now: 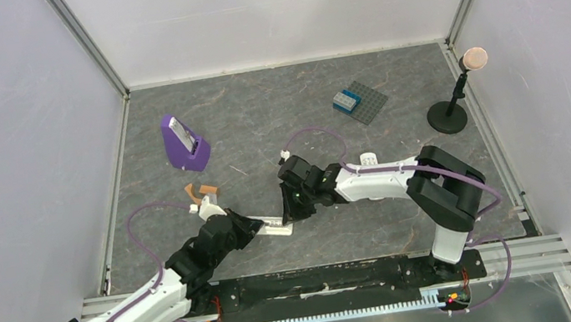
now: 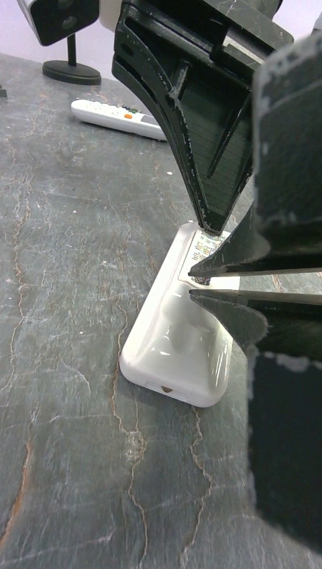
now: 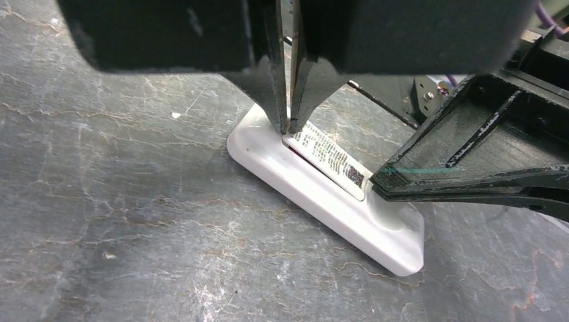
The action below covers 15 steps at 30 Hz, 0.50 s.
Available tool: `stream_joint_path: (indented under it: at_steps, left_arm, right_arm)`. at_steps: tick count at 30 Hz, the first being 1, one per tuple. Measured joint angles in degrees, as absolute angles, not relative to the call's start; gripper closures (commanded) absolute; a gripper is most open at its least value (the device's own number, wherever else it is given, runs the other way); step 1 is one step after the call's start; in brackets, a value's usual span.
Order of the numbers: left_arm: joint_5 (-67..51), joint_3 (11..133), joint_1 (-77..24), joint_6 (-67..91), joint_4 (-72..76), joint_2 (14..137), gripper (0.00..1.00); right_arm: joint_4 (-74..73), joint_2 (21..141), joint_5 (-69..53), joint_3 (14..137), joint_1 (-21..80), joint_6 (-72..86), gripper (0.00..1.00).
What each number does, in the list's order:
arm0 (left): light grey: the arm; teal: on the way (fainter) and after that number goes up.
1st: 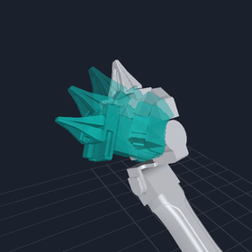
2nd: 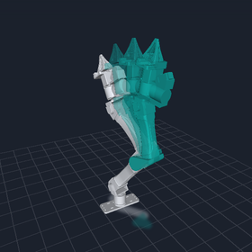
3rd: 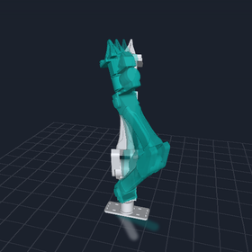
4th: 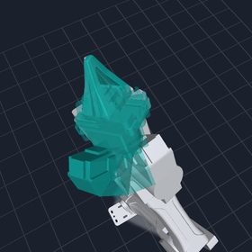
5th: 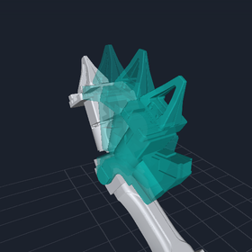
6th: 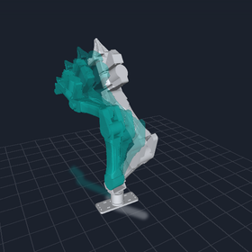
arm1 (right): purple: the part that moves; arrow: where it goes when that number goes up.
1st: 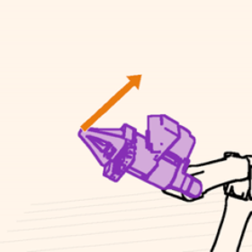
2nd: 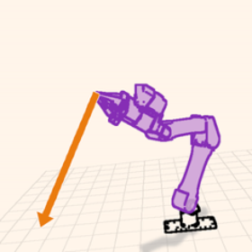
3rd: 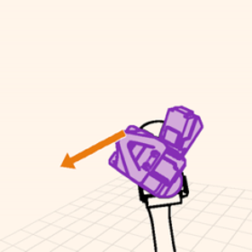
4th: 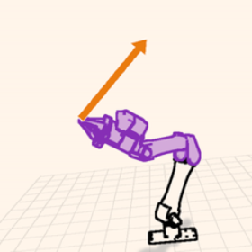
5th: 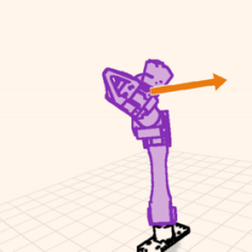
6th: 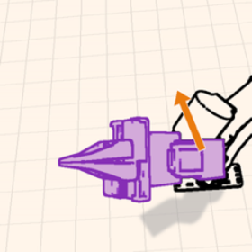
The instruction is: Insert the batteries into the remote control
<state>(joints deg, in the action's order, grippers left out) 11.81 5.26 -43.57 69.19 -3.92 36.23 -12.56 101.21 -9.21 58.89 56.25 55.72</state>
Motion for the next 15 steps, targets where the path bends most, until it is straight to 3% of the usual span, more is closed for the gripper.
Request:
stream_joint_path:
  at_steps: [15]
  left_arm:
    - [11.51, 5.13, -43.57, 69.19, -4.14, 35.66, 0.84]
  right_arm:
    - [-14.96, 101.21, -0.14, 60.71, 60.14, 51.94, 0.95]
